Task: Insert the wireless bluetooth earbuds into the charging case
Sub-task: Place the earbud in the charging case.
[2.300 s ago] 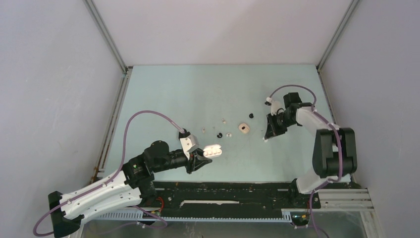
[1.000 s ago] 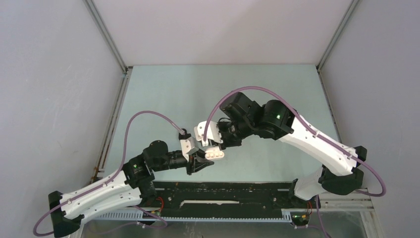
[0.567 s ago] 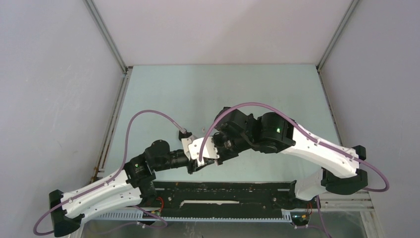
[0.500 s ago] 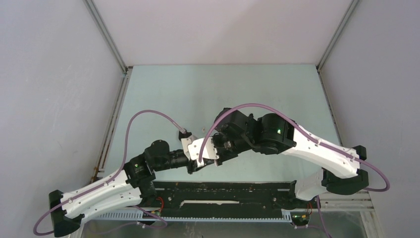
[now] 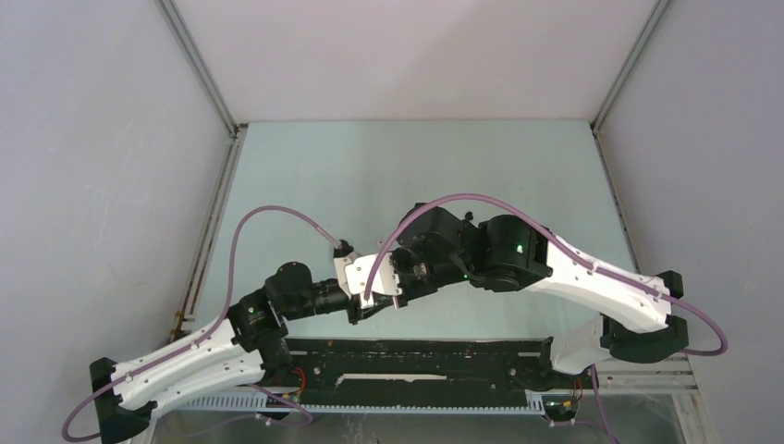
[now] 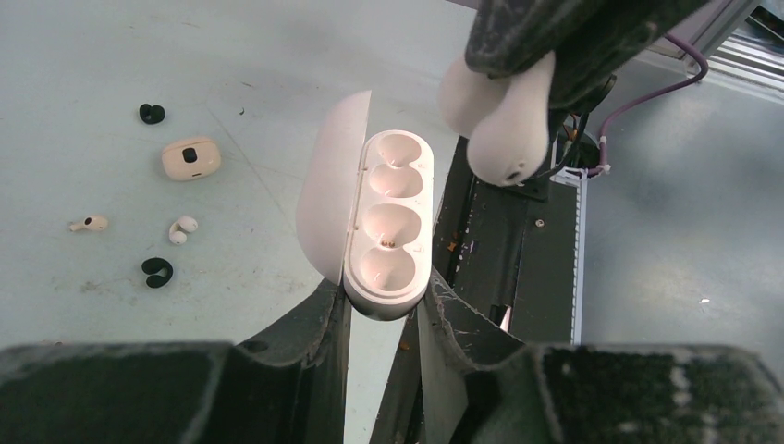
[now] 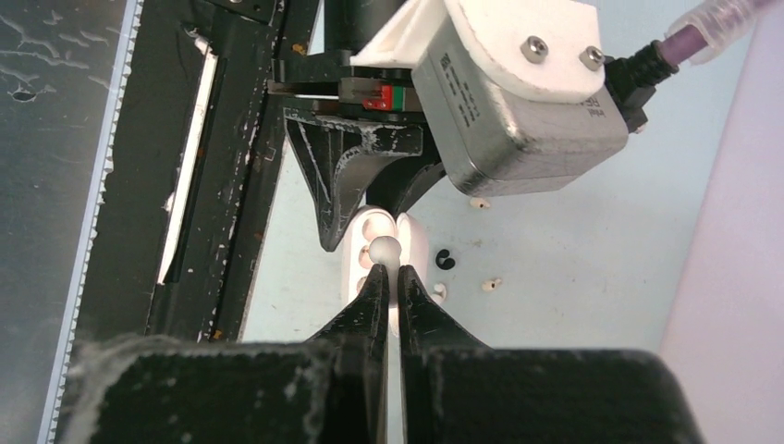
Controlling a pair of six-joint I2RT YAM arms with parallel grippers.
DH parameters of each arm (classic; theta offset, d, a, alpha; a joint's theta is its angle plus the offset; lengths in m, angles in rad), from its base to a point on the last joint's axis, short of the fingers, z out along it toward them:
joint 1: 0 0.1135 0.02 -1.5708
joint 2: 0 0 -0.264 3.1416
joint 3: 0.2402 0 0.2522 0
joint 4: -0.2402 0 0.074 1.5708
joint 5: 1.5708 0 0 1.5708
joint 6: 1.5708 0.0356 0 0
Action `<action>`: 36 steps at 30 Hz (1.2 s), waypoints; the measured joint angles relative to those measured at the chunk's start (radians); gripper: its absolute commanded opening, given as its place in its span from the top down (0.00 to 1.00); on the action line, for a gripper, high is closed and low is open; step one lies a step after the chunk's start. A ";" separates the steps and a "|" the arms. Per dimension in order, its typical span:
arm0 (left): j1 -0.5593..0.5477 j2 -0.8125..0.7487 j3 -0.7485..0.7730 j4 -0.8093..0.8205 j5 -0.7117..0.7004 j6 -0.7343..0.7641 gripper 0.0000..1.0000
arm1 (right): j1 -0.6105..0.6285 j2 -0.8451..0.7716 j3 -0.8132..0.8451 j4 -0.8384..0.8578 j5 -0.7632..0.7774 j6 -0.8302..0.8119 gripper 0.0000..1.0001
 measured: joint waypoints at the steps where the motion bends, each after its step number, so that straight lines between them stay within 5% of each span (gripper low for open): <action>1: 0.000 0.000 0.000 0.000 0.000 0.000 1.00 | 0.003 0.000 0.000 0.000 -0.001 0.000 1.00; 36: 0.009 -0.013 0.000 0.003 0.016 -0.002 1.00 | 0.034 0.035 -0.060 0.019 0.054 -0.031 1.00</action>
